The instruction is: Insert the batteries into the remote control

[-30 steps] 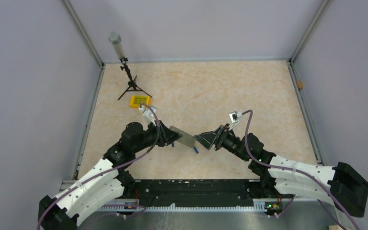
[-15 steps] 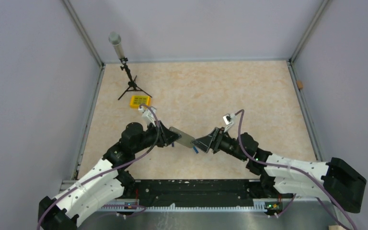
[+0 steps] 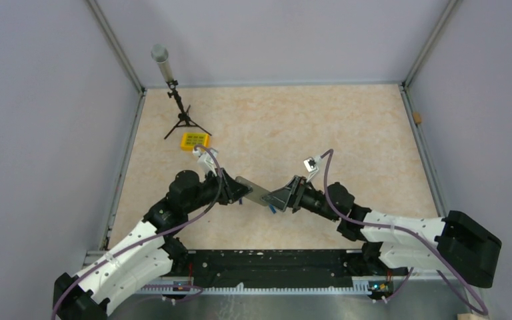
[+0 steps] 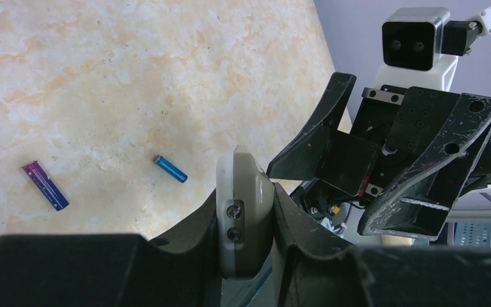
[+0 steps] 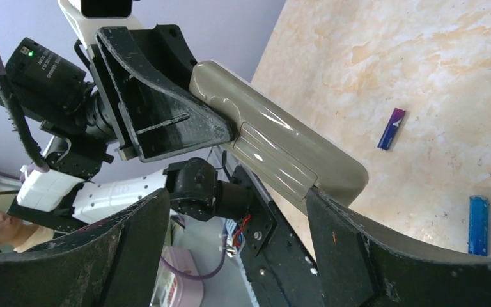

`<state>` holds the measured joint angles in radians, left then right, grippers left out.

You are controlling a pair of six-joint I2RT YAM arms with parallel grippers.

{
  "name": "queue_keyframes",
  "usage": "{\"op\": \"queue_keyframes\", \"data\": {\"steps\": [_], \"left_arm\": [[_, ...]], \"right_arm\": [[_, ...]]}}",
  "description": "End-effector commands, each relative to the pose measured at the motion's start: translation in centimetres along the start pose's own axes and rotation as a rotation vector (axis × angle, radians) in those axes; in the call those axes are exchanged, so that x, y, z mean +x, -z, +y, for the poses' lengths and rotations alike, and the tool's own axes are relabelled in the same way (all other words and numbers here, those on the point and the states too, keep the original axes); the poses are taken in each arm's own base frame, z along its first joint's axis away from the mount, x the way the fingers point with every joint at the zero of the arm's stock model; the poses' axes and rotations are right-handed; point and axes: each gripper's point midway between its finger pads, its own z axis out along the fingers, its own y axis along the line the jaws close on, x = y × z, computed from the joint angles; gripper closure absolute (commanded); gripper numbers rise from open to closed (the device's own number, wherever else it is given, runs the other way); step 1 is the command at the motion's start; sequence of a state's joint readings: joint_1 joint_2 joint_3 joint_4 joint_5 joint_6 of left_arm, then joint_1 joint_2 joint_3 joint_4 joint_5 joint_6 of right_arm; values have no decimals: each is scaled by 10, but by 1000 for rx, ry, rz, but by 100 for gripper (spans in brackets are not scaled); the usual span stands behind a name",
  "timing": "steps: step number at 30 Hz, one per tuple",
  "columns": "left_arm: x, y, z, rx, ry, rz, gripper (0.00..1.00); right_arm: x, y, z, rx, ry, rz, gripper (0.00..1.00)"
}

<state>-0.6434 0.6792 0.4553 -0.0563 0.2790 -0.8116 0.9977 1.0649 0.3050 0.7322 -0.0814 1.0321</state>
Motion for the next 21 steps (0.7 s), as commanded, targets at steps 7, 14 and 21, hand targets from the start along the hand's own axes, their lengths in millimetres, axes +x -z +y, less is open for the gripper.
{"op": "queue_keyframes", "data": {"steps": [7,14,21], "left_arm": [[-11,4,-18,68,-30,-42,100],[-18,8,-28,114,-40,-73,100],[-16,9,-37,162,-36,-67,100]], "right_arm": [[-12,-11,30,-92,-23,-26,23],[-11,-12,23,-65,-36,-29,23],[-11,-13,19,-46,-49,-36,23]]}}
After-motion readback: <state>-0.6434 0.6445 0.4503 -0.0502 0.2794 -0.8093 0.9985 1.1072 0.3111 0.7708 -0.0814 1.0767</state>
